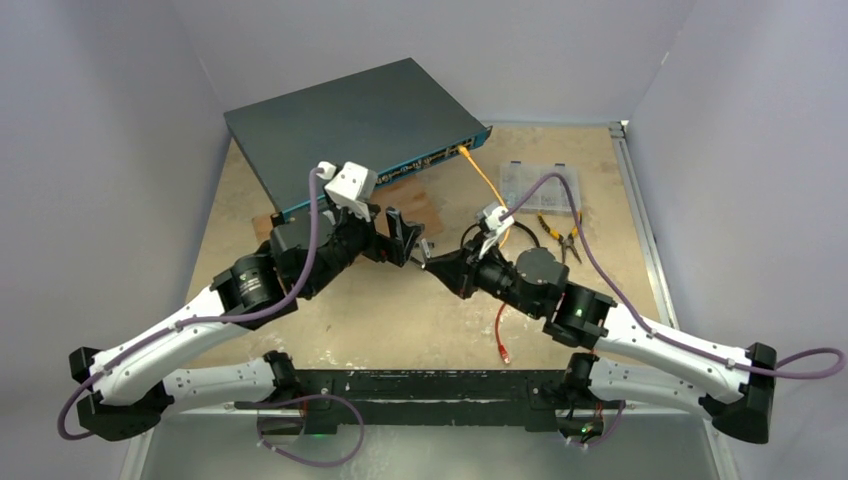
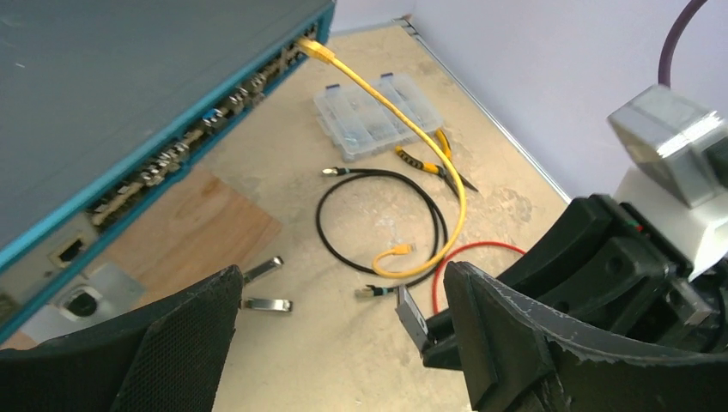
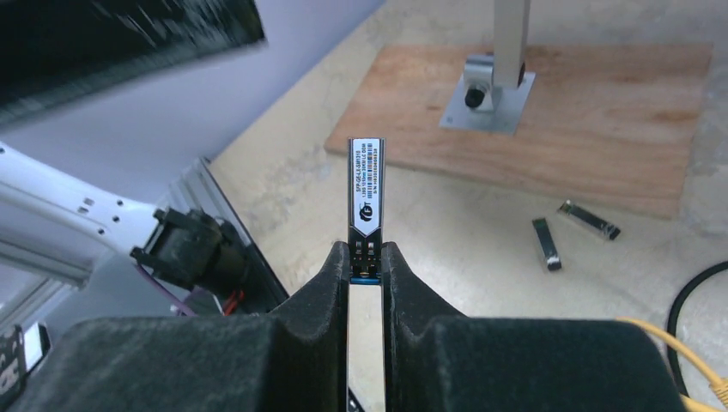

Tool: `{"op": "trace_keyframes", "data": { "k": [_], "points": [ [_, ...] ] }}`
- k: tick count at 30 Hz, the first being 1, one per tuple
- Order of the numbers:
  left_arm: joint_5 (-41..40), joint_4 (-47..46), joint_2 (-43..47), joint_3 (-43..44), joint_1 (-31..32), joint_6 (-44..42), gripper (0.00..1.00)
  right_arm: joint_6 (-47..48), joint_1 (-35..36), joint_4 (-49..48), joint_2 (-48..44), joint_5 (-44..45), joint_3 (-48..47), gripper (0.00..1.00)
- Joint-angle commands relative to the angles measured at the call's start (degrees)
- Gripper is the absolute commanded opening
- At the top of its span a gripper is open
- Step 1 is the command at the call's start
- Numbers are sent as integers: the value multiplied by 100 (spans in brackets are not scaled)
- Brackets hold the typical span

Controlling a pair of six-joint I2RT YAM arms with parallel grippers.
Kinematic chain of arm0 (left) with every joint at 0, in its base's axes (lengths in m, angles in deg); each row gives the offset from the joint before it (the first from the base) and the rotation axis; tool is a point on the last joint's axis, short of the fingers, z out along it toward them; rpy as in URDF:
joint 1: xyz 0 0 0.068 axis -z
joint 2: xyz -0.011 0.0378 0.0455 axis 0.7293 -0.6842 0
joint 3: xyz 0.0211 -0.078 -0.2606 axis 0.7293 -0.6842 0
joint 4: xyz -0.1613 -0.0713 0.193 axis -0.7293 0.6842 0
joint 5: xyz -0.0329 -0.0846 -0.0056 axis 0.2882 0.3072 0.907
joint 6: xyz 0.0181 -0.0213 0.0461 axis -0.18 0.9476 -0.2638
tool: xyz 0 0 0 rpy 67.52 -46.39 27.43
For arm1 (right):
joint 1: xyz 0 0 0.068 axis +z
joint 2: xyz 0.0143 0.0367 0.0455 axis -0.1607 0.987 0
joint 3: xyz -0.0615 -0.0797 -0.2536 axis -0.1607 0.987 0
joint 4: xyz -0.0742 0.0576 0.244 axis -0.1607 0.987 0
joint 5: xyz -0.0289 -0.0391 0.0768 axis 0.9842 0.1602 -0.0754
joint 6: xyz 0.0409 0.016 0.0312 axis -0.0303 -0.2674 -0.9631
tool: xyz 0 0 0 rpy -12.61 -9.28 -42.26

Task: Insert the plug into the switch port
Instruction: Pick up the plug from the center of the board.

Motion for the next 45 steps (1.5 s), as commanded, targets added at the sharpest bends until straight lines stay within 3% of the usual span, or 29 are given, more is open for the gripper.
{"op": "trace_keyframes", "data": {
  "k": [1, 9, 20, 25, 32, 38, 45],
  "points": [
    [484, -513, -138, -100, 17, 393, 86, 127, 19, -514, -277, 398, 122, 0],
    [1148, -861, -569, -164, 18, 959, 75, 228, 18, -729, -372, 554, 167, 0],
    [1271, -1135, -647, -415, 22, 1260, 53, 212, 18, -872, -610, 704, 300, 0],
    [1438, -1354, -731, -494, 17, 1392, 38, 251, 19, -969, -593, 693, 345, 0],
    [1608, -1773, -710, -678, 17, 1635, 0, 316, 18, -1087, -647, 709, 431, 1],
    [1376, -2200, -418, -1074, 17, 1952, 0, 424, 18, -1393, -852, 707, 672, 17],
    [1053, -2976, -112, -1561, 13, 2702, 0, 753, 19, -1800, -1004, 636, 952, 45]
  ]
}}
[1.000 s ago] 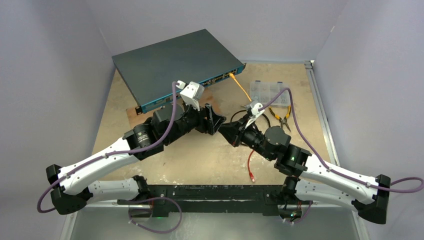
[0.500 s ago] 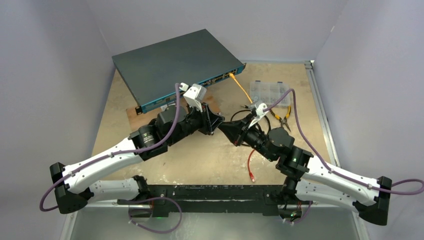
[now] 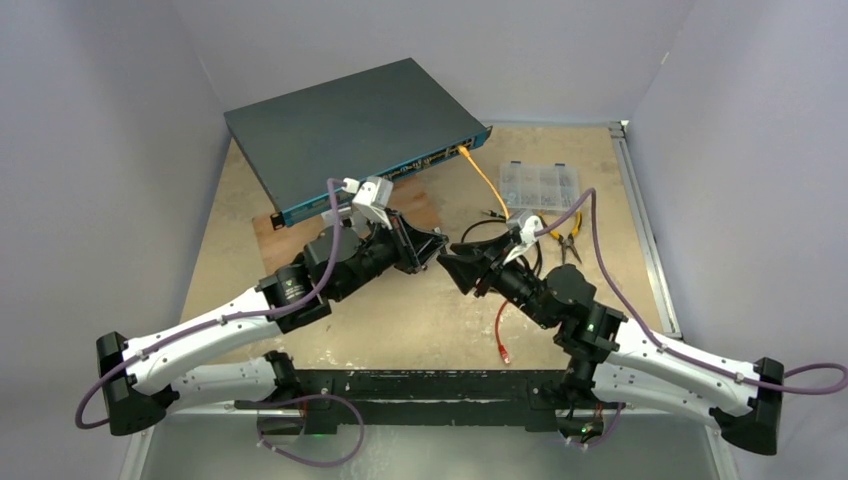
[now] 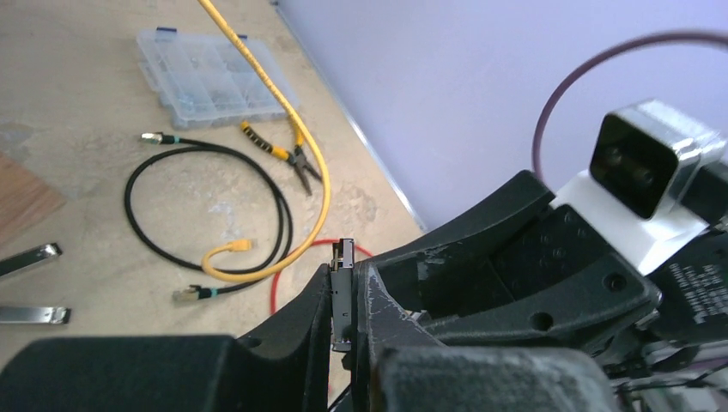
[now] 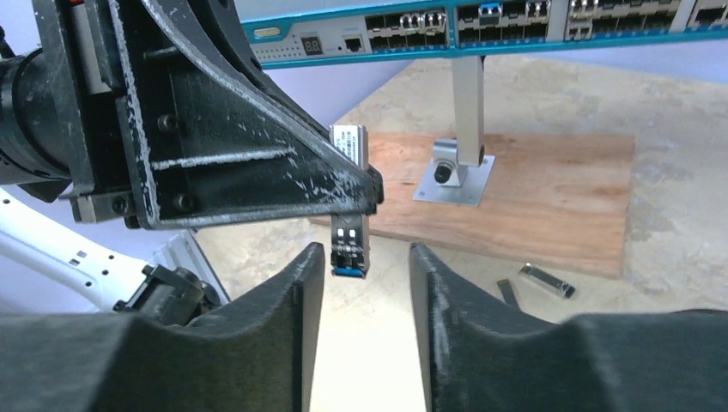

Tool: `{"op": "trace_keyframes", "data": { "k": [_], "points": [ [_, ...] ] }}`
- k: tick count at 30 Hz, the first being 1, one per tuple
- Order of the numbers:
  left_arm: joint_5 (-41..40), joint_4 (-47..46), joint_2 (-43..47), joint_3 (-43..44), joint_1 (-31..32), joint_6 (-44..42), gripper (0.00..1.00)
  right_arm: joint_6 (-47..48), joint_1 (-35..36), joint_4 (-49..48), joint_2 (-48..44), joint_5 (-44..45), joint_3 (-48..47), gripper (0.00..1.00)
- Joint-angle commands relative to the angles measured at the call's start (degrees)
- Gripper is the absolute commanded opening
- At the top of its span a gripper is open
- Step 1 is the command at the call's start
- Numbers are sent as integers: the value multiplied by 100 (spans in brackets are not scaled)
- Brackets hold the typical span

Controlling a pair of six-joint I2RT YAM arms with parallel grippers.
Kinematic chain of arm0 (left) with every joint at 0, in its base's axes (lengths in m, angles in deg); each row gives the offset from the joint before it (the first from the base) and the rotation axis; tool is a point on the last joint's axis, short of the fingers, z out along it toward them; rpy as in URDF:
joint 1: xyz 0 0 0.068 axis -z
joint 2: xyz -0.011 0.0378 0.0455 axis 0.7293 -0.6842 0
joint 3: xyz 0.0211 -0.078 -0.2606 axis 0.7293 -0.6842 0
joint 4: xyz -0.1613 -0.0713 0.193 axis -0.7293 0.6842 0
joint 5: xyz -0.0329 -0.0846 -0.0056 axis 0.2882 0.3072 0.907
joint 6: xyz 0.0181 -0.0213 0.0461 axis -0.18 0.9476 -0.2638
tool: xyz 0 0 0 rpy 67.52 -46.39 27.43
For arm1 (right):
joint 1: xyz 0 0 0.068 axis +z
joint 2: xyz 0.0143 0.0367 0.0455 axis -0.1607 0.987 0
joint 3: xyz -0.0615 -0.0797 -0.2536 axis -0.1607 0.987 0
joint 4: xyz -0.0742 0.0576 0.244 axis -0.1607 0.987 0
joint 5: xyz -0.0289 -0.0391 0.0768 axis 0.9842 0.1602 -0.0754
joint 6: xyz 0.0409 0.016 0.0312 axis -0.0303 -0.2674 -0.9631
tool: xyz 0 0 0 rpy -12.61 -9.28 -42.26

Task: Insert the plug into the switch port
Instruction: Pick up the plug from the center of the board.

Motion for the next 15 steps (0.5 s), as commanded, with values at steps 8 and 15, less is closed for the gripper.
{"op": "trace_keyframes", "data": {
  "k": [8, 15],
  "points": [
    [-576, -1349, 500, -649, 9, 1514, 0, 862, 18, -1408, -720, -42, 796, 51],
    [-649, -1037, 333, -468, 9, 2032, 0, 1383, 16, -2194, -1097, -324, 1421, 53]
  ]
}}
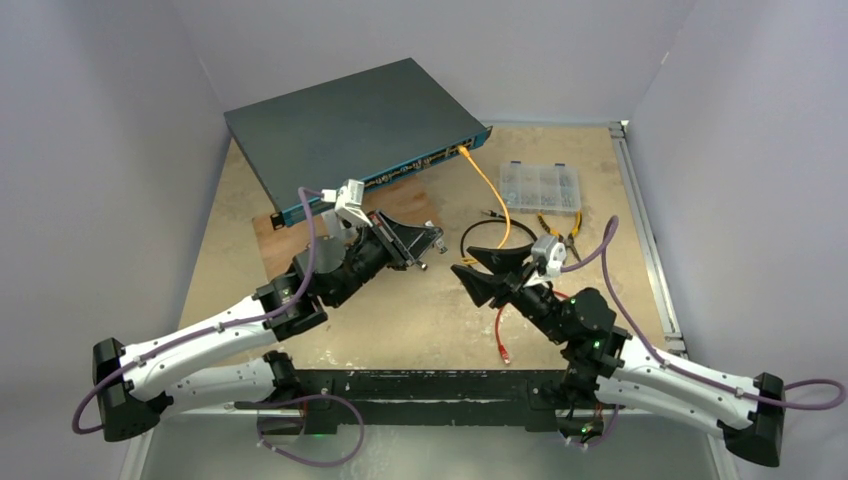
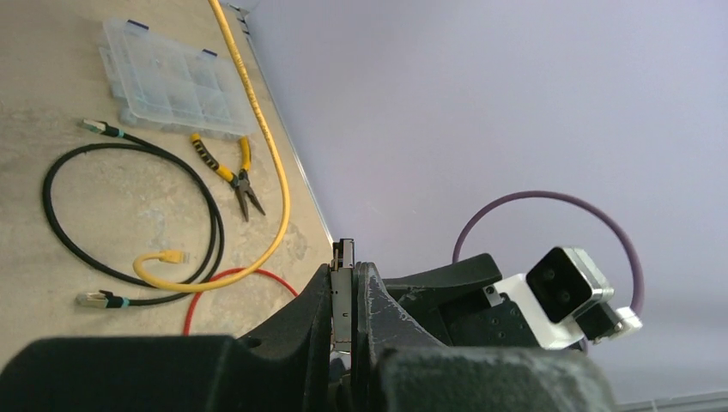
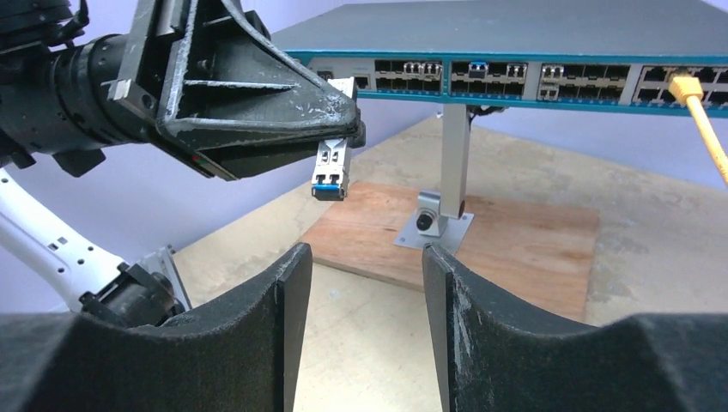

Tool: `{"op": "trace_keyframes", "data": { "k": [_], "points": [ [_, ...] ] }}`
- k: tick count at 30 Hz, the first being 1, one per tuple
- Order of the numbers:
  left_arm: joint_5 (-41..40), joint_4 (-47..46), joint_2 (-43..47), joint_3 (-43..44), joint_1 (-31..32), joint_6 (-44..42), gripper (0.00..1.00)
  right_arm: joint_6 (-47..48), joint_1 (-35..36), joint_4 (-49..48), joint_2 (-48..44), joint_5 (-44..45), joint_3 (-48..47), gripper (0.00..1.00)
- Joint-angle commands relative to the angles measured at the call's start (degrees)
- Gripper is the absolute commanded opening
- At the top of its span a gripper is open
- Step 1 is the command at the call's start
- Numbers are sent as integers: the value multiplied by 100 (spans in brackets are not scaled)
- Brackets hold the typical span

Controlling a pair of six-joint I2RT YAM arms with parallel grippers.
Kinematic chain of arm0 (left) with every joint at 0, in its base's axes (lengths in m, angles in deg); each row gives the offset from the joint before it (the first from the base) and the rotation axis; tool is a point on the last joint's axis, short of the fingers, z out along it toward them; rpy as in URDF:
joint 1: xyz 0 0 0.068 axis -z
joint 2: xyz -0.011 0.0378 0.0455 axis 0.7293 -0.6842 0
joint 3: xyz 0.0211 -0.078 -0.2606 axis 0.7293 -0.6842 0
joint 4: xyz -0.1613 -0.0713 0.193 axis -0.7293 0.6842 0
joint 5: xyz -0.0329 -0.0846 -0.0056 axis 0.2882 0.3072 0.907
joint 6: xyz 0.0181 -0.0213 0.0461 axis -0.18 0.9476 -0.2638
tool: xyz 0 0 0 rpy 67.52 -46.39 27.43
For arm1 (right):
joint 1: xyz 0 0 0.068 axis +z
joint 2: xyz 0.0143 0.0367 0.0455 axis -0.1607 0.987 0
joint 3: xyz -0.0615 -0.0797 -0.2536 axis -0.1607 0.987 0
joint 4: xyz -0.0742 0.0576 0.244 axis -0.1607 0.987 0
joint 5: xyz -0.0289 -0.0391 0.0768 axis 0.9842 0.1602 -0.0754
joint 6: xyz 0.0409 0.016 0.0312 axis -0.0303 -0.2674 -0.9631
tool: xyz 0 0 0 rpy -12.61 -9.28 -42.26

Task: Insert the plug into the switch port
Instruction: Pick up the plug from the center of the board.

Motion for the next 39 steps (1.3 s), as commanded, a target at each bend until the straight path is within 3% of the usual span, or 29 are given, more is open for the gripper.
{"op": "trace_keyframes", "data": {
  "k": [1, 13, 39],
  "points": [
    [-133, -81, -100, 183, 10, 586, 0, 531, 16, -961, -170, -134, 279, 53],
    [-36, -180, -374, 218, 11, 1016, 0, 1050, 16, -2222, 521, -289, 345, 48],
    [84, -432, -489, 206, 17, 1226, 0, 1281, 16, -2397, 1011, -212, 325, 31]
  ]
}}
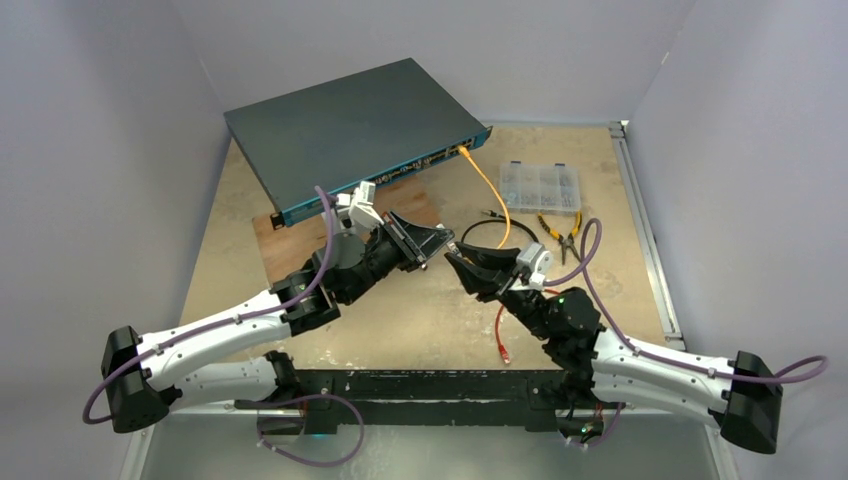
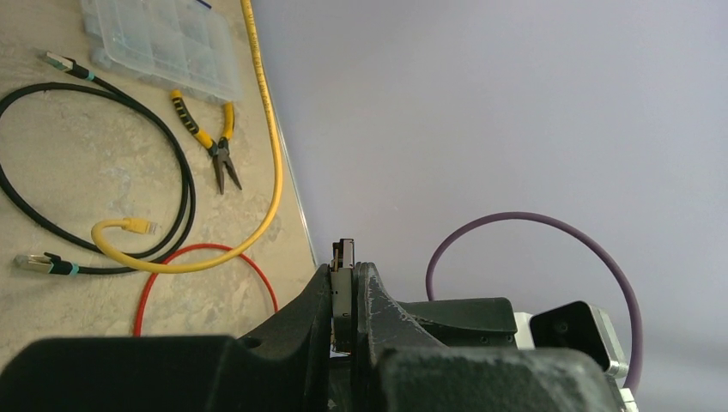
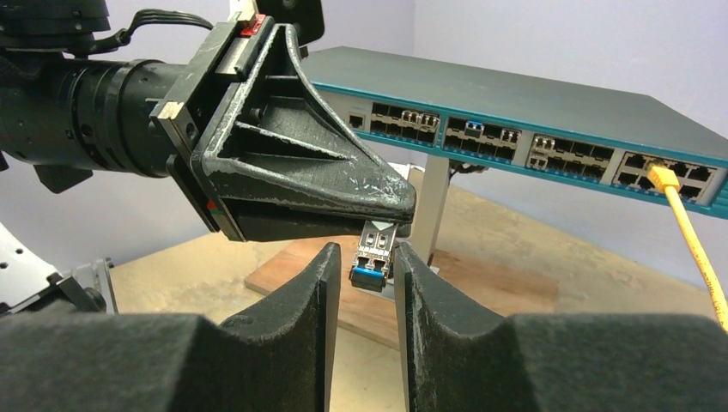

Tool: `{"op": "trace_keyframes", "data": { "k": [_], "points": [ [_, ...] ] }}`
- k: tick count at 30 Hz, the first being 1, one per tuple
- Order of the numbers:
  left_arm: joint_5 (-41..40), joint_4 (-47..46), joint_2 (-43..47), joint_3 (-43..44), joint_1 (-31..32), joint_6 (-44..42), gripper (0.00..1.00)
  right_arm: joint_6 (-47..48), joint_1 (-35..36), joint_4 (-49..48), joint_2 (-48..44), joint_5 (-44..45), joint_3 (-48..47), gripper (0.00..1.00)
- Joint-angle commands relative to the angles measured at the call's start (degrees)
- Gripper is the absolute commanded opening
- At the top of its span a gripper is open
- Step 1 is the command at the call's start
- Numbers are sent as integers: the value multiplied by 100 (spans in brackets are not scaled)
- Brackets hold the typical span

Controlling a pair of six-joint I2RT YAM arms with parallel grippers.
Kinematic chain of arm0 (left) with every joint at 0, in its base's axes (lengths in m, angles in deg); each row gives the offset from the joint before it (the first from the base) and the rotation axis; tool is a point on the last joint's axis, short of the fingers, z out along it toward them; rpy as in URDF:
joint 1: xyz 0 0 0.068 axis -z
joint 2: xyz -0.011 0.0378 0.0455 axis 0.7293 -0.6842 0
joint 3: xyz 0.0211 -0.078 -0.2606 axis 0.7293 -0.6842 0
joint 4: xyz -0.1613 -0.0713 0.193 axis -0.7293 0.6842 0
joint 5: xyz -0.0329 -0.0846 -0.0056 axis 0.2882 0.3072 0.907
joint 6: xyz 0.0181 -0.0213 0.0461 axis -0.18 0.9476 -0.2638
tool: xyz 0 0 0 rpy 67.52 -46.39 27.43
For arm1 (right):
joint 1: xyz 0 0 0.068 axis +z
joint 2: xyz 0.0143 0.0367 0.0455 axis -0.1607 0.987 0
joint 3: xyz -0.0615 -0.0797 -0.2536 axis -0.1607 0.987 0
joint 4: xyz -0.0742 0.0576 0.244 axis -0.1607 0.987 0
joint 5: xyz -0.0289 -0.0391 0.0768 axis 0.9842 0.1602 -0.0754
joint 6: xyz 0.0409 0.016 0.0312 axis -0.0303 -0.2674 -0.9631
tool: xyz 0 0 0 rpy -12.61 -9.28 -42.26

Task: Insert the plug into the switch port
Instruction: Pick up the plug from the center of the board.

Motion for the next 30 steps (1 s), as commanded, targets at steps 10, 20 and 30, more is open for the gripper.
{"op": "trace_keyframes", "data": {
  "k": [10, 20, 30],
  "points": [
    [101, -314, -16, 200, 10, 123, 0, 28, 16, -207, -19, 36, -103, 18],
    [-88, 44, 179, 340, 9, -389, 19, -251, 16, 523, 5, 68, -394, 0],
    [-403, 1476, 341, 1396, 9, -2271, 78, -539, -8, 2047, 200, 313, -1261, 0]
  ]
}}
